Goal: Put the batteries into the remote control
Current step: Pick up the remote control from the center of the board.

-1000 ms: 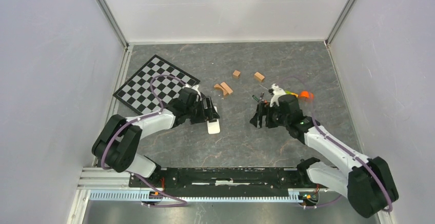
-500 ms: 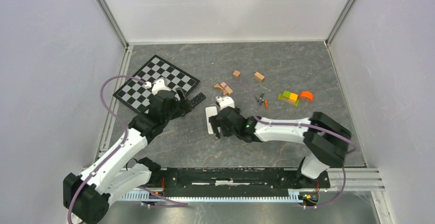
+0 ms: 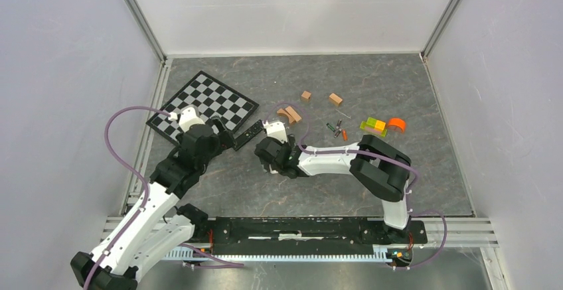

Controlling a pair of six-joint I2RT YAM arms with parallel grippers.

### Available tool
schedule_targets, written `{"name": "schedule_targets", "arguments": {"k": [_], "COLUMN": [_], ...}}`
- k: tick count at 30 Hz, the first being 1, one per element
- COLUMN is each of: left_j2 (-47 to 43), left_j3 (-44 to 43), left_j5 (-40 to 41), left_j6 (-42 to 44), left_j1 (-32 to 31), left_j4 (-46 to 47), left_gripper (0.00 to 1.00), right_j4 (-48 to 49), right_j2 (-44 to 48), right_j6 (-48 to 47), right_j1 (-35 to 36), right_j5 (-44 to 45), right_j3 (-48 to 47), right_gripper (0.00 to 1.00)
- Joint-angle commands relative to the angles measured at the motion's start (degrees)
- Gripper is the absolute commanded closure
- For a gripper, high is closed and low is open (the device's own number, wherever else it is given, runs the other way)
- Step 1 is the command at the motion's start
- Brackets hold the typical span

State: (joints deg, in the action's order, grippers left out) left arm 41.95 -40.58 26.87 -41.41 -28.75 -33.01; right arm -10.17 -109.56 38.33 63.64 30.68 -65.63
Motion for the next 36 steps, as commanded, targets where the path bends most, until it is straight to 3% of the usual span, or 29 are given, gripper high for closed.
{"name": "schedule_targets", "arguments": {"k": [1,3,7,13,24,30,36], "left_j2": [-1.34,-1.35,-0.84,2.47,9.45,11.88,15.61], "left_j3": [-0.33,-0.13,0.32,0.81,0.2,-0.46,-1.01], "left_j5": [3.03,2.77,0.41,-9.9,-36.49,-51.87,-55.33], "left_j6": [-0.13,-0.33,-0.35,0.75,2.78,1.85,0.22], "left_j1": [0.34,0.36,0.36,0.53,1.42,1.42,1.42], "left_j4": [0.0,-0.03,0.48,2.91,14.14,24.47,27.37], "left_gripper": [0.0,0.0,0.0,0.0,0.0,0.0,0.05], "right_j4": [-3.79,-5.58,-5.46,5.59,32.28,34.25,33.5], "right_j2": [-3.33,-4.22,-2.74,5.4,29.01,36.38,38.67], "right_j6": [1.9,2.13,2.46,-3.37,-15.35,-21.26,-27.13], "right_j1": [0.22,0.35,0.35,-0.58,-5.98,-6.07,-6.03], "right_j5": [3.99,4.84,4.8,-0.29,-13.27,-19.85,-25.23], "right_j3": [-5.11,-6.1,-3.64,6.53,27.26,27.44,25.6], "right_gripper": [0.16,0.22,0.43,0.58,0.71,0.71,0.7]}}
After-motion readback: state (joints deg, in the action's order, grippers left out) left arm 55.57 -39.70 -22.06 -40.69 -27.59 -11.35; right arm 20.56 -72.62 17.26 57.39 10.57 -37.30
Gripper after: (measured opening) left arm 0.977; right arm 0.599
